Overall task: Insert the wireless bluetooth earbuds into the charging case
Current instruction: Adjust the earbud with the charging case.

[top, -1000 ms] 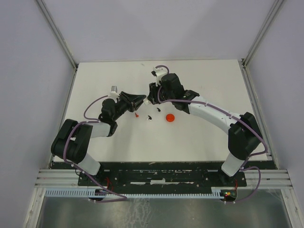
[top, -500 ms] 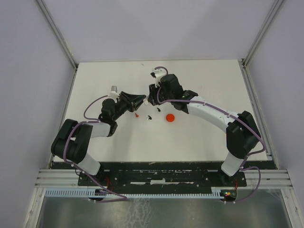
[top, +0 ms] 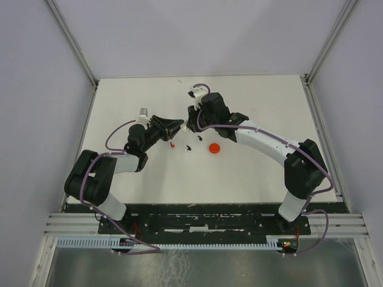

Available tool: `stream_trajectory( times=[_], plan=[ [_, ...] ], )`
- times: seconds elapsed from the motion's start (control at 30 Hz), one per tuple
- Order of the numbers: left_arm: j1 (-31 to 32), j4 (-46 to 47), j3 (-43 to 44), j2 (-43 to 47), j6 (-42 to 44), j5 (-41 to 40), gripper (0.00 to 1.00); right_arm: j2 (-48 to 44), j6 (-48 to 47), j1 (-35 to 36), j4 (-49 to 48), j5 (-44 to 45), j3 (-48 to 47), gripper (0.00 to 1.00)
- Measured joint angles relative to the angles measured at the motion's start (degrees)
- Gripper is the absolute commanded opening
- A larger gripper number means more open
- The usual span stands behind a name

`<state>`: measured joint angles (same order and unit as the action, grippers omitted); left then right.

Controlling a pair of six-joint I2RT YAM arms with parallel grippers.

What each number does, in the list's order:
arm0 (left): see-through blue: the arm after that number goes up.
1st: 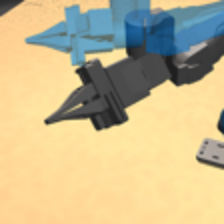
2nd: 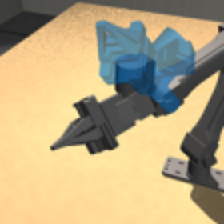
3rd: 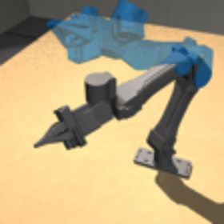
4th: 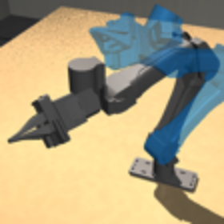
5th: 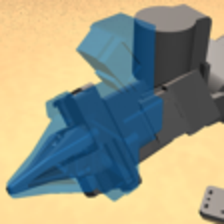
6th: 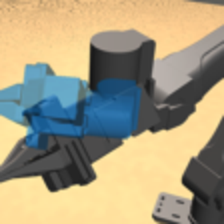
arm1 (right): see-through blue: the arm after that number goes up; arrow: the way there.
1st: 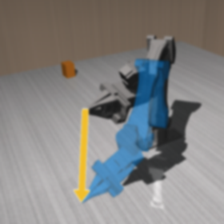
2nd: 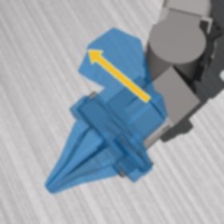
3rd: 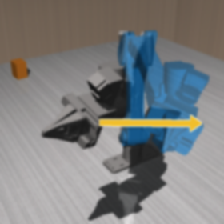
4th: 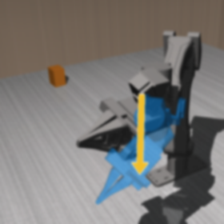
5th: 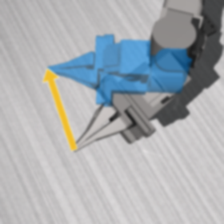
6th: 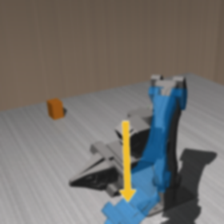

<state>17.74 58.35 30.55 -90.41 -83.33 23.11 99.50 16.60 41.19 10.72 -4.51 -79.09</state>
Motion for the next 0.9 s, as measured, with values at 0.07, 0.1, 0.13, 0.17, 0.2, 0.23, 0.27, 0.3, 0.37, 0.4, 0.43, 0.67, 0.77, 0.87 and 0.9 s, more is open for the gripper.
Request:
stream_trajectory(
  times=[0.07,0.1,0.13,0.17,0.2,0.23,0.27,0.3,0.37,0.4,0.43,0.67,0.77,0.87,0.9],
  plan=[
    [0.0,0.0,0.0,0.0,0.0,0.0,0.03,0.0,-0.13,0.0,0.26,0.0,-0.17,0.29],
    [0.0,0.0,0.0,0.0,0.0,0.0,0.03,0.0,-0.17,0.0,0.35,0.0,-0.22,0.27],
    [0.02,0.0,0.0,0.0,0.02,0.0,0.03,0.0,-0.22,0.0,0.46,0.0,-0.28,0.25],
    [0.02,0.0,0.0,0.0,0.02,0.0,0.03,0.0,-0.31,0.0,0.46,-0.02,-0.31,0.24],
    [0.02,0.0,0.0,-0.02,0.02,0.0,0.03,0.0,-0.33,0.0,0.46,0.0,-0.31,0.22],
    [0.02,0.0,0.0,-0.07,0.0,0.0,0.03,0.0,-0.37,0.0,0.5,0.02,-0.33,0.22],
    [0.02,0.0,0.0,-0.11,0.0,0.0,0.03,0.0,-0.44,0.0,0.5,0.02,-0.35,0.22],
    [0.02,-0.02,0.0,-0.13,0.02,0.0,0.03,0.0,-0.48,0.0,0.52,0.02,-0.35,0.21],
    [0.02,-0.02,0.0,-0.2,0.02,0.0,0.03,0.0,-0.61,0.0,0.5,0.02,-0.35,0.19],
    [0.02,-0.02,0.0,-0.22,0.02,0.0,0.03,0.0,-0.66,0.0,0.52,0.02,-0.35,0.18],
    [0.02,-0.02,0.0,-0.26,0.02,0.0,0.03,0.0,-0.83,0.0,0.52,0.02,-0.35,0.18],
    [0.02,0.09,0.04,-1.68,0.02,-0.02,0.03,-0.04,-1.62,0.0,0.5,0.02,-0.28,0.18],
    [0.02,0.13,0.17,-3.08,0.0,0.0,0.03,-0.33,-1.9,0.0,0.39,0.09,0.04,0.18],
    [0.02,0.61,0.48,-4.76,-0.24,0.02,0.03,-0.9,-2.03,0.0,0.17,0.2,0.39,0.18],
    [0.02,0.79,0.61,-5.46,-0.59,0.04,0.03,-1.14,-2.12,0.0,0.02,0.22,0.48,0.17]
  ],
)
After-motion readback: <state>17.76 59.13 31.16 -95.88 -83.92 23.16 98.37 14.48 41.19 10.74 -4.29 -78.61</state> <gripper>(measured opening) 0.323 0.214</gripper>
